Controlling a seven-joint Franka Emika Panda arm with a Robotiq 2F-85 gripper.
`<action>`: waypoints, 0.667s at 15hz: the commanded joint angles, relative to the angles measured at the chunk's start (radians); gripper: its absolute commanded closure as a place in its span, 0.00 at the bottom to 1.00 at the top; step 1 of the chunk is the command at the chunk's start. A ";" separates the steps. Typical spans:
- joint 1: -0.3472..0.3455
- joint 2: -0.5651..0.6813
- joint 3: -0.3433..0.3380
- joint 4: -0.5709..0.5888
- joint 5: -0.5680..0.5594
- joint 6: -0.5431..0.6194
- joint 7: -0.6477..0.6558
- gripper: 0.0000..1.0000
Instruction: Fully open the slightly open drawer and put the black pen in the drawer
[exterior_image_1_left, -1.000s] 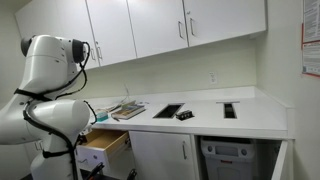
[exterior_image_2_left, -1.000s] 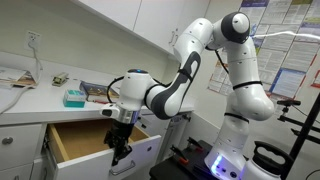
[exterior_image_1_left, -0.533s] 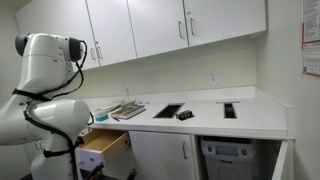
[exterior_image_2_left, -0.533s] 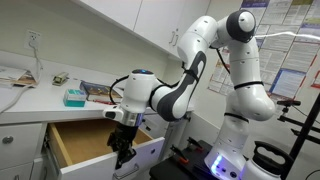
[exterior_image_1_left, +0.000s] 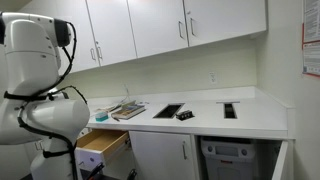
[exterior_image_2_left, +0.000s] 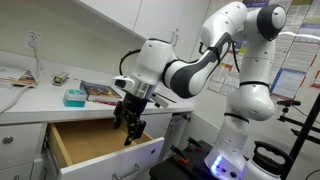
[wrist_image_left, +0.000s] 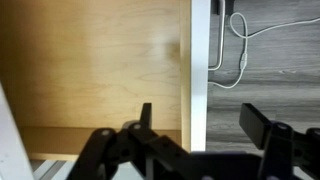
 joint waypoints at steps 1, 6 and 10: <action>-0.043 -0.209 0.008 -0.044 0.049 -0.151 0.000 0.00; -0.134 -0.269 -0.065 0.015 -0.009 -0.261 -0.034 0.00; -0.142 -0.269 -0.068 0.002 0.000 -0.235 -0.040 0.00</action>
